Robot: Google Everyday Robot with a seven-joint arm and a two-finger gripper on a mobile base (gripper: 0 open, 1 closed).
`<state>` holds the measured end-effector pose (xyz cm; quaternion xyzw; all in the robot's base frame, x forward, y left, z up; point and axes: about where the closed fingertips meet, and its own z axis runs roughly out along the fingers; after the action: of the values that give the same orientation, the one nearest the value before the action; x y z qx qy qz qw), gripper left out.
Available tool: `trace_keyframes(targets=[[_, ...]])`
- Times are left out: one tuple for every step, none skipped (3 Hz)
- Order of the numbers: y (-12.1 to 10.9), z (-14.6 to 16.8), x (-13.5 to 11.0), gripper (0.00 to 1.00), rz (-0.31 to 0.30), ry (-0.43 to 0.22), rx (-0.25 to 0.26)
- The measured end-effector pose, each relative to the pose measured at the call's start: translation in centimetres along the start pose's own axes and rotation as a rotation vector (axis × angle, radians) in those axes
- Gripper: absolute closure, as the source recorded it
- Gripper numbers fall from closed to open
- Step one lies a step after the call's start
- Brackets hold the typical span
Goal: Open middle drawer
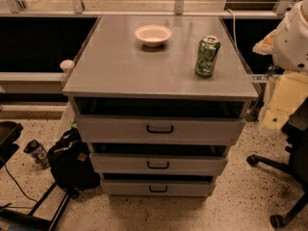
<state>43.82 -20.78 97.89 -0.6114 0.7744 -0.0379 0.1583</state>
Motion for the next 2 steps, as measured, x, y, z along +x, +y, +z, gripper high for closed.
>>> trace_keyframes(targets=[[0.0, 0.0, 0.0, 0.00, -0.001, 0.000, 0.000], [1.1, 3.6, 1.7, 0.00, 0.035, -0.041, -0.081]])
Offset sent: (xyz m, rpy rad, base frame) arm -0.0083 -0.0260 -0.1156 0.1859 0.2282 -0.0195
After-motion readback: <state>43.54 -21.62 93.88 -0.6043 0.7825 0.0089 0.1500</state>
